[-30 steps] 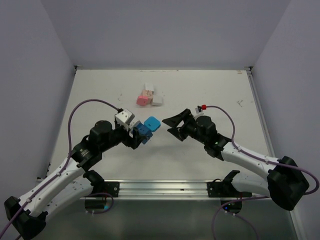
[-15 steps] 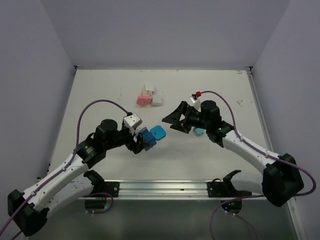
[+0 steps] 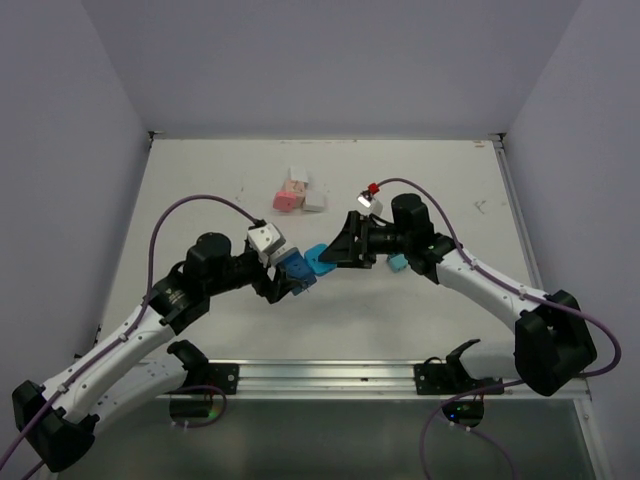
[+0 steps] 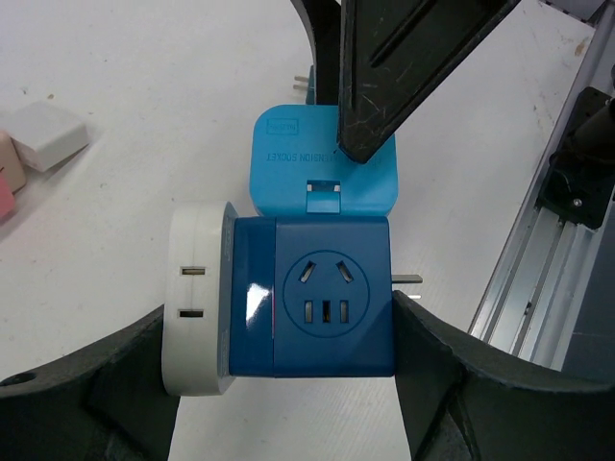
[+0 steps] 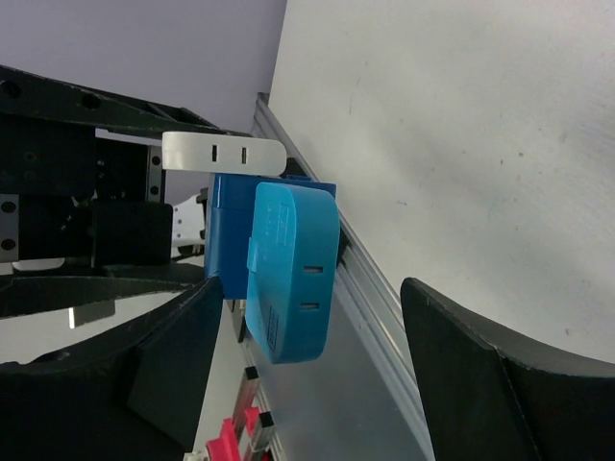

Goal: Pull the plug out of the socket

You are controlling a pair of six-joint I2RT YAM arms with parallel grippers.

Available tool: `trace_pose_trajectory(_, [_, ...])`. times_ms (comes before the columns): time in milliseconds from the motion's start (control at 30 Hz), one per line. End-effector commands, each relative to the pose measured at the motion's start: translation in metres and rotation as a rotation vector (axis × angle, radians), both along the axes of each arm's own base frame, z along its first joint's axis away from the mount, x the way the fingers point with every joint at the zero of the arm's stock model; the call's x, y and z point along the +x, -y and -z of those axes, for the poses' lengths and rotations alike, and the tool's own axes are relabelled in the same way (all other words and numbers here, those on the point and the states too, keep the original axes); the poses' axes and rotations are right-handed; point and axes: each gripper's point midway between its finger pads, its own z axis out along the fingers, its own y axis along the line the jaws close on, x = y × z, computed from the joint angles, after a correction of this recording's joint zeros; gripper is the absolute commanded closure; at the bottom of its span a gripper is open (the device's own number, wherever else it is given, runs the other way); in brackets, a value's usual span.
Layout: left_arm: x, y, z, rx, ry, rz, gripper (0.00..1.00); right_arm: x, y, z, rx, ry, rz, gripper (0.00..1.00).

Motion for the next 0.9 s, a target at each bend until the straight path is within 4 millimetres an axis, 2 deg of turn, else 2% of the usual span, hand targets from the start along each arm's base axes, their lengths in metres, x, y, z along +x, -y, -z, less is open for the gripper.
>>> trace_pose_trajectory(0, [0.005,0.007,-0.042,-0.088,0.142,0.032,0.35,-0.006,-0.006,-0.021,0.058,0.051,-0.075,0.22])
trace_pose_trajectory(433, [0.001,0.005,-0.040,-0.094,0.153,0.035,0.35,-0.008,-0.010,-0.030,0.114,0.049,-0.098,0.50])
trace_pose_trajectory(533, [0.000,0.001,-0.038,-0.092,0.158,0.023,0.36,-0.009,-0.011,-0.030,0.116,0.050,-0.099,0.66])
trace_pose_trajectory(700, [-0.001,-0.003,-0.037,-0.094,0.155,0.006,0.41,-0.009,-0.011,-0.028,0.118,0.043,-0.102,0.82])
trace_pose_trajectory(733, [-0.002,-0.004,-0.038,-0.097,0.160,0.004,0.42,-0.009,-0.010,-0.028,0.120,0.045,-0.102,0.88])
trace_pose_trajectory(867, [-0.001,-0.009,-0.037,-0.096,0.167,-0.026,0.46,-0.011,-0.008,-0.029,0.132,0.040,-0.112,0.99])
